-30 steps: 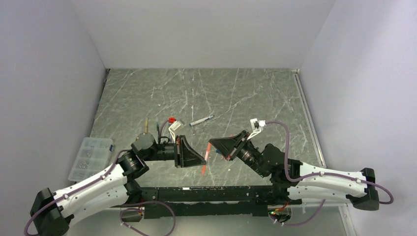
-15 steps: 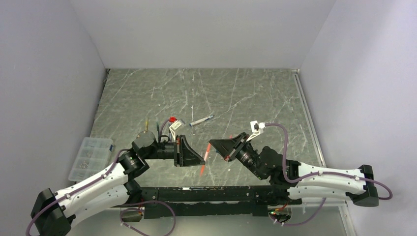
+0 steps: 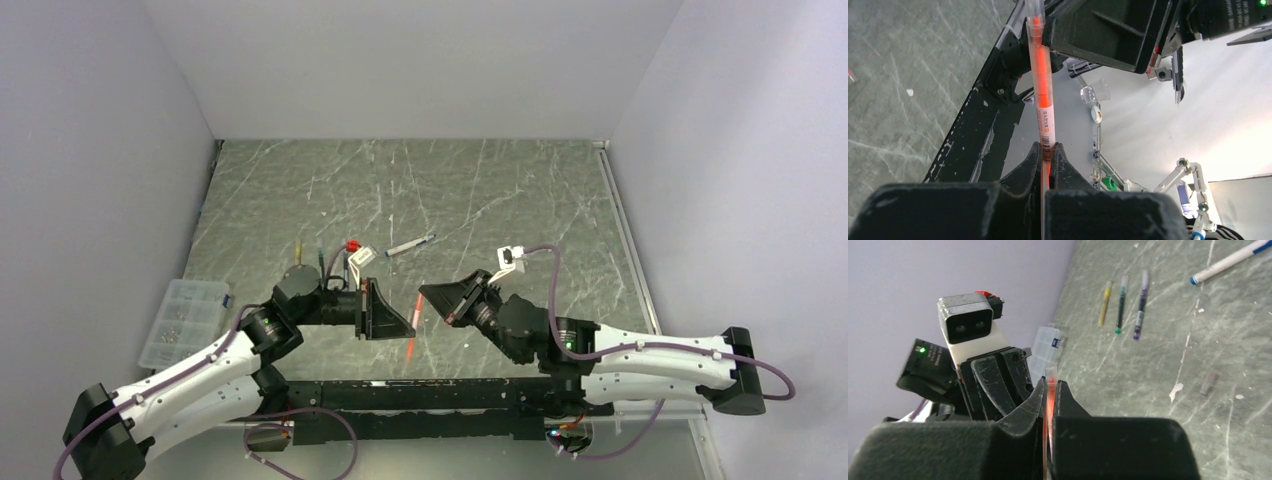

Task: Insert the pens into the pen caps
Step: Press the pen cap onto the pen.

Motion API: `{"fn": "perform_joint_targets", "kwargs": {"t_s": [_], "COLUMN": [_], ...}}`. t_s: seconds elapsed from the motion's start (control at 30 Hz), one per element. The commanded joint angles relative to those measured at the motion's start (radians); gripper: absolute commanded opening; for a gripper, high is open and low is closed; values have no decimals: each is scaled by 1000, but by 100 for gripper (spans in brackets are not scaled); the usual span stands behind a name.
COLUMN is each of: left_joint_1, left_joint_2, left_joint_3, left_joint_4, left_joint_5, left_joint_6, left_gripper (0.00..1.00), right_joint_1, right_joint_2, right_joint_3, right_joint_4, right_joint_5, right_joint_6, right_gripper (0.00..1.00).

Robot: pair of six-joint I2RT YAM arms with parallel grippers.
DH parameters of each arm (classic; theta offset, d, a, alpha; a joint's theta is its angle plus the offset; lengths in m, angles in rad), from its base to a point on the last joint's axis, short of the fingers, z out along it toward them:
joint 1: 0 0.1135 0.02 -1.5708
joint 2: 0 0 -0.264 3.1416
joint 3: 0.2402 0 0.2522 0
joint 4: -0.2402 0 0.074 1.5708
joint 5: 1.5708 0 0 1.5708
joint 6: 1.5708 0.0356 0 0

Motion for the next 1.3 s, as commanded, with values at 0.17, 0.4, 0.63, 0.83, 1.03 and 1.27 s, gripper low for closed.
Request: {"fn": "perform_joint_targets", "kwargs": {"t_s": [0.17, 0.4, 0.63, 0.83, 1.03, 1.27], "left_joint_1": [40, 47, 57, 65, 68, 72], "left_joint_2": [3, 0, -1, -3, 9, -34], "left_joint_3": [109, 90, 44, 50, 51, 55], "left_joint_4": [-4, -53, -5, -7, -7, -118], "left_joint_5": [-176, -212, -209, -195, -181, -147], "left_joint_6": [-18, -35, -74, -72, -72, -31], "left_gripper": [4, 11, 20, 27, 29, 38], "right_joint_1": [21, -6, -39, -46, -48, -74], "right_joint_2": [100, 115, 106, 91, 77, 53], "right_joint_3": [24, 0, -25, -38, -37, -22], "right_joint_4": [-218, -222, -215, -208, -217, -247], "right_joint_5": [-165, -208, -246, -247, -236, -218], "right_joint_6": [134, 182, 205, 207, 208, 191], "right_gripper": [0, 0, 0, 0, 0, 0]}}
